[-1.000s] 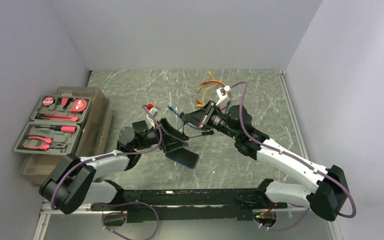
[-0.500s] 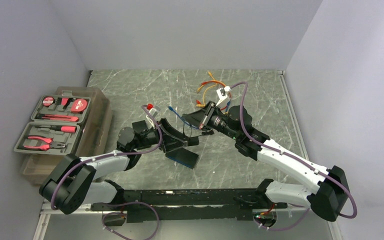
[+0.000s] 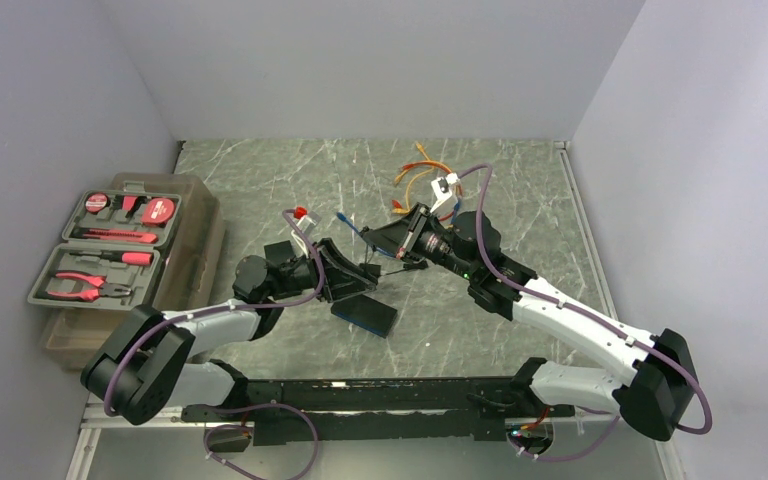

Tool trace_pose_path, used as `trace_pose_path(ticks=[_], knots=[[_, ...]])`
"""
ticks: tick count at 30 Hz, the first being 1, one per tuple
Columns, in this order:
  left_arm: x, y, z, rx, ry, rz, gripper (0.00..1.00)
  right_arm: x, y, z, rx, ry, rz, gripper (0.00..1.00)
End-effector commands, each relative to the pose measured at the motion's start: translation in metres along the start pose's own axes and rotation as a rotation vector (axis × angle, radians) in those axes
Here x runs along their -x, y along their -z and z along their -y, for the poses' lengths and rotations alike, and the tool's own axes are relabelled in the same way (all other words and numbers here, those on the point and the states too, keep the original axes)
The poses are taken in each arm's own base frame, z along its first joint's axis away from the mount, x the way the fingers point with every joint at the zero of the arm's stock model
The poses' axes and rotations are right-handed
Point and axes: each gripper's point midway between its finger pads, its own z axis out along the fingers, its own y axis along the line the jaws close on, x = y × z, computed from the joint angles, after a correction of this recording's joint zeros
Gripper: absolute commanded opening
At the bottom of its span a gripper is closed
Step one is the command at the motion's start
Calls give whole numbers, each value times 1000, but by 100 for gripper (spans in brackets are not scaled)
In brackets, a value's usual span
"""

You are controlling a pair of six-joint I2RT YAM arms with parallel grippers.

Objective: Insert the plug into the switch port
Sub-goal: Pick up the connector from the center of the board.

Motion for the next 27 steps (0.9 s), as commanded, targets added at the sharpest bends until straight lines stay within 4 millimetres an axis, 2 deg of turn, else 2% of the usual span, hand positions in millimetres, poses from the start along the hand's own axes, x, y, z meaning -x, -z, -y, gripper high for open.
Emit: trace_pose_path(ticks=[1, 6, 9, 12, 16, 20, 27], knots=[[11, -4, 20, -80, -80, 5, 33, 15, 1, -22, 47, 0, 47, 0], [9, -4, 22, -82, -84, -2, 27, 16, 1, -22, 41, -1, 56, 0], [8, -3, 21, -78, -88, -5, 19, 17, 2, -20, 36, -2, 60, 0], [8, -3, 22, -78, -88, -8, 0, 17, 1, -20, 31, -1, 61, 0], [8, -3, 23, -84, -85, -12, 0, 15, 3, -16, 16, 18, 52, 0], [6, -3, 22, -75, -64, -30, 0, 12, 8, -4, -35, 61, 43, 0], [-1, -2, 11, 11, -24, -102, 0, 10, 21, 18, -146, 220, 5, 21]])
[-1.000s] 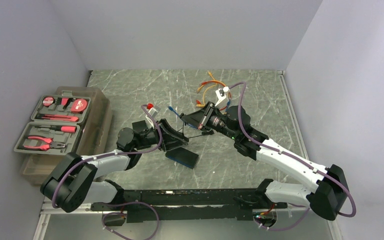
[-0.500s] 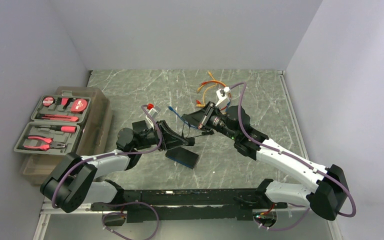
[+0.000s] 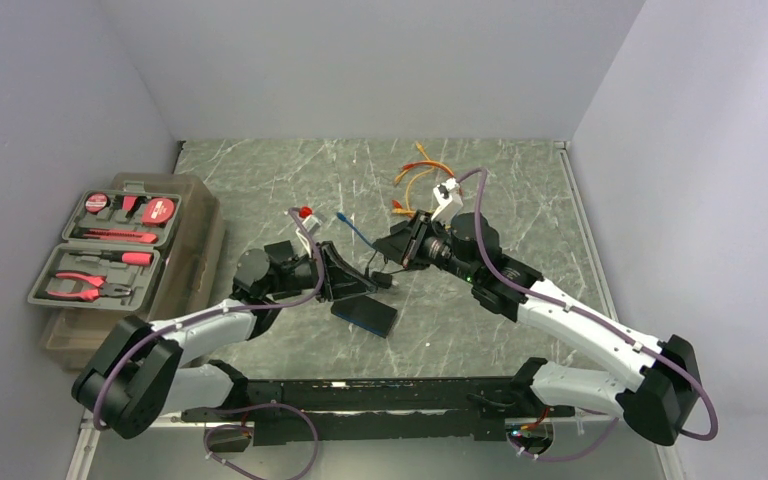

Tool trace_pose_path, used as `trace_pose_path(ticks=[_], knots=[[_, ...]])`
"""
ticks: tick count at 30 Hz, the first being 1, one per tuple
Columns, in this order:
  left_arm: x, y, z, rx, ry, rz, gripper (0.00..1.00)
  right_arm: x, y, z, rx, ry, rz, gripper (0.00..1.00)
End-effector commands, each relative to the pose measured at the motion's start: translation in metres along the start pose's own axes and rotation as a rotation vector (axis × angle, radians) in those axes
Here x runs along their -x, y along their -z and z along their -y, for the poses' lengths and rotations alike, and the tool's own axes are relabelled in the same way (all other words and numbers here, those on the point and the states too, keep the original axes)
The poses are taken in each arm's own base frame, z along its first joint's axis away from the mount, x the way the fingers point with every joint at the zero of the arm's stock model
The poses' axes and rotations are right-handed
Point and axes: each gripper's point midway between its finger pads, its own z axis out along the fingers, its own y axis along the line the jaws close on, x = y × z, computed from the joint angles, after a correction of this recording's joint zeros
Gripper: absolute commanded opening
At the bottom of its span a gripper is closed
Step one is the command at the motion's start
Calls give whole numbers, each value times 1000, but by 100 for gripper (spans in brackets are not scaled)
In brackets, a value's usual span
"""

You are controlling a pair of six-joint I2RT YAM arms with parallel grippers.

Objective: Insert the plug into the switch port
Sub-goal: Pick up the connector from the center of the board.

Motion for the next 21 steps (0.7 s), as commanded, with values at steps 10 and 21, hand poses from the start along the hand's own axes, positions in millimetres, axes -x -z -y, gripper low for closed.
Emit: trace_pose_path(ticks=[10, 21], knots=[[-13, 1, -1, 198, 17, -257, 0, 26, 48, 4, -126, 388, 7, 38], [-53, 25, -17, 355, 124, -490, 0, 9, 69, -18, 43, 656, -120, 52]])
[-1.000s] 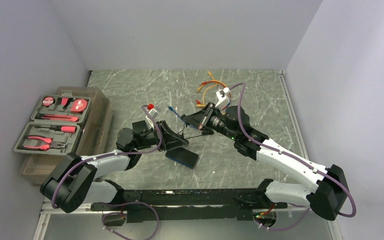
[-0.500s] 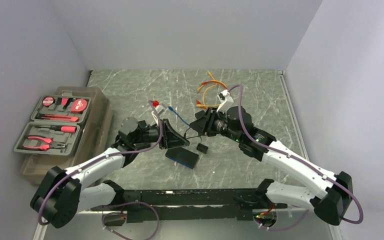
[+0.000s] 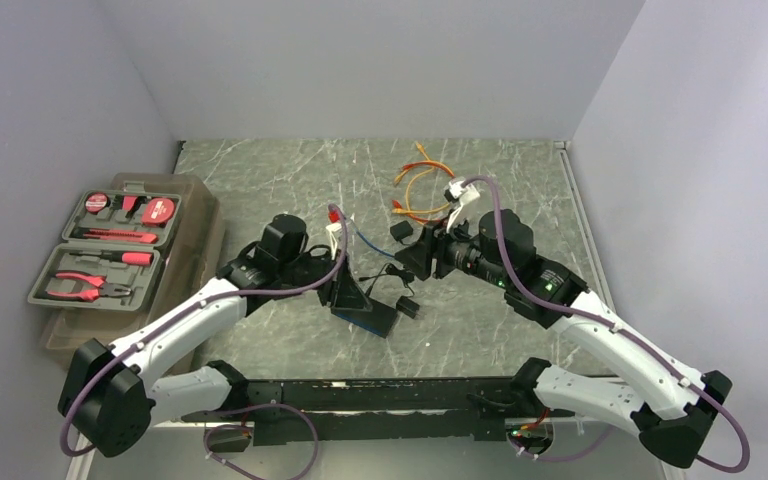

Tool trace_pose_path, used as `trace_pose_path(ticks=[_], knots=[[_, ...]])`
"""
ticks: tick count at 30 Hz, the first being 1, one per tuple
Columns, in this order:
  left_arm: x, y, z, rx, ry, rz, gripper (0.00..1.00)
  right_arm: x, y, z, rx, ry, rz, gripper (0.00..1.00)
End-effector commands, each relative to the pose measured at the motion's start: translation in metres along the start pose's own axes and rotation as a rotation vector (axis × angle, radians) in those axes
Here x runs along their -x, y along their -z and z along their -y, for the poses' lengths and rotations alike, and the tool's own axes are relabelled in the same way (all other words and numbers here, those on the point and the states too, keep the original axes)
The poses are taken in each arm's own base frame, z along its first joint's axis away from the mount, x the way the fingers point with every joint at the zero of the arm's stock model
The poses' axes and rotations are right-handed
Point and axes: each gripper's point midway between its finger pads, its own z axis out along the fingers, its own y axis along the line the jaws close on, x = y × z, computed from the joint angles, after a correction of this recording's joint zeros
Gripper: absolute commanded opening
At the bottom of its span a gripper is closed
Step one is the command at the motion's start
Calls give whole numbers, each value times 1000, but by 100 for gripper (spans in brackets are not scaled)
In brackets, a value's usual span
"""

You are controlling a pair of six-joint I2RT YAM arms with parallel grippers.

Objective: Insert the plug into the switch port
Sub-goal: Pick up the connector from the center of the board.

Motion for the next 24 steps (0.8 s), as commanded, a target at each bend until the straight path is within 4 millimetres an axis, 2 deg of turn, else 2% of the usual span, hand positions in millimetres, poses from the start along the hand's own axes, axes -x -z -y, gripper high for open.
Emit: trace_pose_path(ticks=[1, 6, 14, 18, 24], knots=[[-31, 4, -10, 57, 38, -150, 0, -4, 7, -19, 137, 198, -21, 53], [-45, 5, -18, 108, 80, -230, 0, -38, -2, -34, 248, 387, -46, 55], [-53, 9, -12, 109, 66, -290, 0, -75, 8, -68, 434, 775, -34, 55], [-57, 11, -12, 115, 63, -308, 0, -93, 4, -70, 449, 922, -75, 56], [-61, 16, -9, 109, 51, -337, 0, -110, -3, -74, 457, 1093, -97, 56]])
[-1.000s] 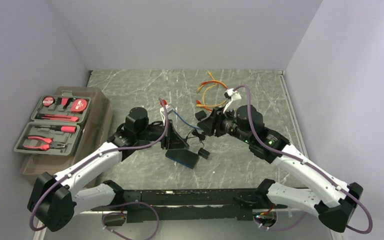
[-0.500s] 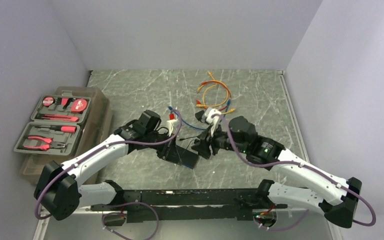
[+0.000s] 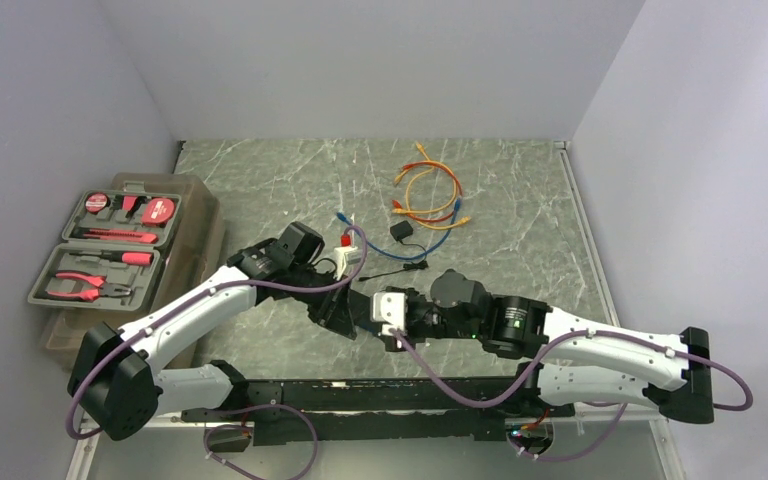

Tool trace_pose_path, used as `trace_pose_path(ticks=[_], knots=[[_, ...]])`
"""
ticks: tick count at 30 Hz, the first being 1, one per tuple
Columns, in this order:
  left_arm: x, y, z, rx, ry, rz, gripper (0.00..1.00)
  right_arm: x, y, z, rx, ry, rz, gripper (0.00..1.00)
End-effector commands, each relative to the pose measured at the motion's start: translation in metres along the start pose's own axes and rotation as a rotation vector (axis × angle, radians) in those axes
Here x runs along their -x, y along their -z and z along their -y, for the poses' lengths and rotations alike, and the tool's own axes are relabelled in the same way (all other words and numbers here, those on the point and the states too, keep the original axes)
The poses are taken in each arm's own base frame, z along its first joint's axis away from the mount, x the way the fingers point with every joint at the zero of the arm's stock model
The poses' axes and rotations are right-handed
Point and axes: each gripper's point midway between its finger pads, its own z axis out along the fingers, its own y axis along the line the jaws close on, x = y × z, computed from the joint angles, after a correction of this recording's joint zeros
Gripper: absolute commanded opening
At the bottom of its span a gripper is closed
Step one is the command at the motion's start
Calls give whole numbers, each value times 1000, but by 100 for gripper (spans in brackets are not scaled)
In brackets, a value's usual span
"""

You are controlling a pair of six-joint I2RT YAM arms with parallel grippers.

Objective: Insert the plug into the switch port
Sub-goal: Pick up the connector from the center of the board, then insert the connector into the switch port.

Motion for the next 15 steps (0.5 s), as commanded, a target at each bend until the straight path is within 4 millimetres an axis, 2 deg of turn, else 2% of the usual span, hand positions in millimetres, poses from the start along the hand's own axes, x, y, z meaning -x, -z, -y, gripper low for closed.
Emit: trace_pose_path(ticks=[1, 9, 15], knots=[[5, 6, 9, -15, -62, -11, 0, 4, -5, 5, -32, 195, -9, 56], [0, 8, 13, -28, -73, -21, 0, 10, -12, 1, -14, 346, -17, 51], [0, 9, 16, -38, -84, -21, 0, -2, -24, 0, -3, 433, -108, 44]])
